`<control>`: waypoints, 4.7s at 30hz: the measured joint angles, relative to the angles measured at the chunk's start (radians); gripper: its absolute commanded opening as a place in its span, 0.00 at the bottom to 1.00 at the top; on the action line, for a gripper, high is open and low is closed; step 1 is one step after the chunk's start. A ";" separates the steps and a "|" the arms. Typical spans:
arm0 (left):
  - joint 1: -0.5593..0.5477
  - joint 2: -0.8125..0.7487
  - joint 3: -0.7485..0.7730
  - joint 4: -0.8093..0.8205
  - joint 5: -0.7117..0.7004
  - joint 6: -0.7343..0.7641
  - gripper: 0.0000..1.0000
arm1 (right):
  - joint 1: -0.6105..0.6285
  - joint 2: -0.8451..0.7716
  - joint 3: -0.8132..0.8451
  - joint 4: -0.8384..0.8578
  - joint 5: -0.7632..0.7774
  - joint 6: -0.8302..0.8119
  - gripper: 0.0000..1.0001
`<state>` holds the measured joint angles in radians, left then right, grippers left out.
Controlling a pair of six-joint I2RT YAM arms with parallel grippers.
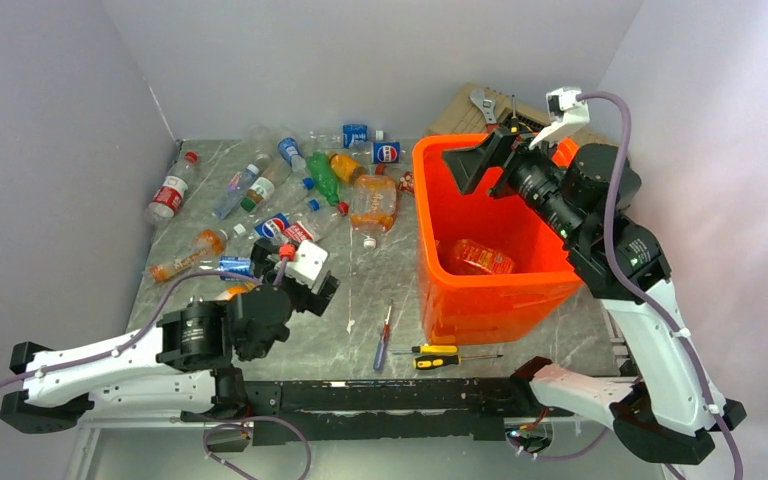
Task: Put the plastic bottles in the bin
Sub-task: Place the plastic bottle in the trash bin, then pick up the plastic bottle at the center of the board, then place the plastic bottle in the trash bin.
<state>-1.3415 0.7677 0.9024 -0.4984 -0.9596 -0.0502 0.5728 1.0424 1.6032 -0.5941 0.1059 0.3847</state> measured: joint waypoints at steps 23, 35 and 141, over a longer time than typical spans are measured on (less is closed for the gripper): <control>0.784 0.272 0.340 -0.053 0.765 -0.289 1.00 | 0.006 -0.033 -0.023 0.182 -0.098 0.091 1.00; 0.923 0.541 0.317 0.093 1.144 -0.495 0.97 | 0.006 -0.153 -0.196 0.237 -0.137 0.064 1.00; 0.672 -0.295 0.074 0.203 1.024 -0.252 0.00 | 0.317 0.273 0.154 0.320 -0.270 0.171 1.00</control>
<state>-0.6693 0.4728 0.9764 -0.2955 0.0647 -0.3019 0.8898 1.3151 1.7573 -0.2737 -0.1638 0.5560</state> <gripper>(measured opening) 0.387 0.997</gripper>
